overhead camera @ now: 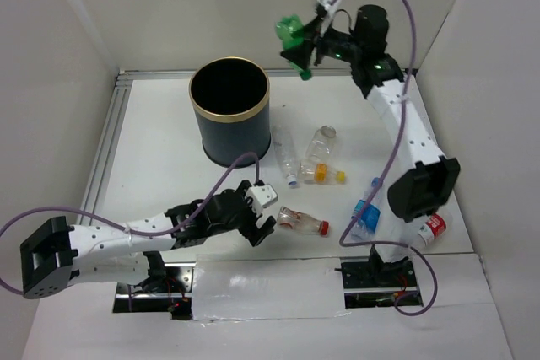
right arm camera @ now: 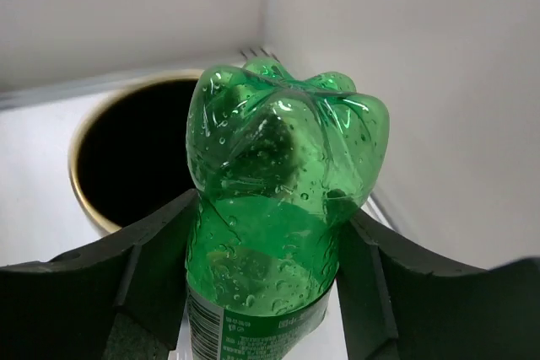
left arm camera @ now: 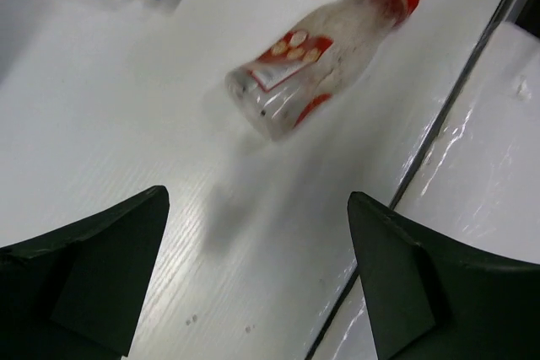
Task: Put the plastic bottles in the bin
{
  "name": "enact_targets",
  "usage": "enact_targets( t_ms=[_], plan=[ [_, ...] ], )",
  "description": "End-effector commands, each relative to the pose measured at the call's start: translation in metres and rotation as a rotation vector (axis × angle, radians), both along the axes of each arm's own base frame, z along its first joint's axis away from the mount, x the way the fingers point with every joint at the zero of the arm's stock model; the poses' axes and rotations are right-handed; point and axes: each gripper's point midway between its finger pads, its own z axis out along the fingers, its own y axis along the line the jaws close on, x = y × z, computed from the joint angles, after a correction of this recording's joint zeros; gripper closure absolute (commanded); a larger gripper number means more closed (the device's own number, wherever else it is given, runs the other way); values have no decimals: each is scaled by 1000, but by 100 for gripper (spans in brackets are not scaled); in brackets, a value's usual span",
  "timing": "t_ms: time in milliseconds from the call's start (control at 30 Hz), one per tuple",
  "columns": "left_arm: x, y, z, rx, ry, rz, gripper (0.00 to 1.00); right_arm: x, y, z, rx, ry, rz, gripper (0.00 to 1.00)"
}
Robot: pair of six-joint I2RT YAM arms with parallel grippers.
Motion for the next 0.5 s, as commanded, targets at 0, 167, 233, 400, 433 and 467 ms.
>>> enact_targets(
  t_ms=[0,167,233,400,433,467],
  plan=[
    [17,-35,56,-160,-208,-7,0,-1,73,2,56,33,219,100],
    [21,-48,57,-146,-280,-26,0,3,164,-13,80,43,338,89],
    [26,-55,50,-113,-303,-44,0,3,181,-16,94,59,363,80],
    [28,-81,41,-81,-334,-100,0,16,202,-25,139,109,311,31],
    [30,-85,39,-70,-343,-108,0,21,201,-27,137,118,276,3],
    [29,-91,37,-61,-347,-123,0,25,193,-25,131,115,250,0]
  ],
)
